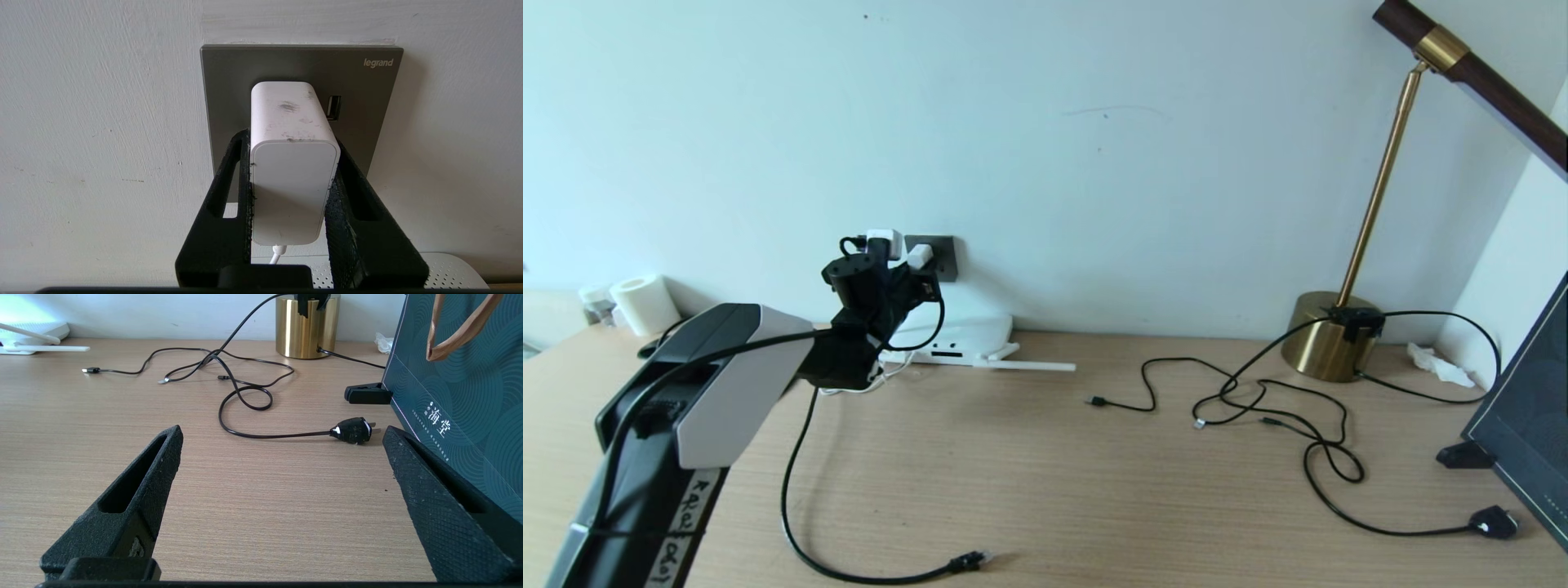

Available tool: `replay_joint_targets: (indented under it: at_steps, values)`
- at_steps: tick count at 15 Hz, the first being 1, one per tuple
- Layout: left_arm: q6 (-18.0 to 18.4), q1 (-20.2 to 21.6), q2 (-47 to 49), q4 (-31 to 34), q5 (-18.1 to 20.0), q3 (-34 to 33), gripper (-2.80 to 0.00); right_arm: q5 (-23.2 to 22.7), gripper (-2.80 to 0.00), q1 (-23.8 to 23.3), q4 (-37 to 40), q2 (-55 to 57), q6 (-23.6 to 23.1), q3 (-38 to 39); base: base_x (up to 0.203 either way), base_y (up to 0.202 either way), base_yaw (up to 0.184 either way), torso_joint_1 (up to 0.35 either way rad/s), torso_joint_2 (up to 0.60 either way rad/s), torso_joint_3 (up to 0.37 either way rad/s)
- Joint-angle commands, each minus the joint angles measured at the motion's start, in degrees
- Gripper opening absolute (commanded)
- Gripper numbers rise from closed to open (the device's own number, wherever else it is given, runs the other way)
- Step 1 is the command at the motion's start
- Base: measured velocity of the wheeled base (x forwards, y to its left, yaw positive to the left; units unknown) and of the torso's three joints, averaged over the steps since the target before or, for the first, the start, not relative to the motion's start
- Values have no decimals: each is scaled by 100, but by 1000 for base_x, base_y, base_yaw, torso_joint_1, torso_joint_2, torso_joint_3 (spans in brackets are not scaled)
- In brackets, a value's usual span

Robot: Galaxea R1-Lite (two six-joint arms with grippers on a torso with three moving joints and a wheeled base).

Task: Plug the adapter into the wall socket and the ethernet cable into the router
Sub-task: Plug plug into socket

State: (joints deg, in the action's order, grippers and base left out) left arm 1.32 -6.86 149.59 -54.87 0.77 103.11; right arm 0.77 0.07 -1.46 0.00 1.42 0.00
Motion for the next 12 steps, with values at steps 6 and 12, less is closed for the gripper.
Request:
replay_joint_targets:
  at_steps: [6,12]
  values:
    - [0,10,26,-6,2,-1,-280,2,0,1,-3,0,-1,68,0,0,0,0,0,0]
    - [0,10,26,-6,2,-1,-280,2,0,1,-3,0,-1,69,0,0,0,0,0,0]
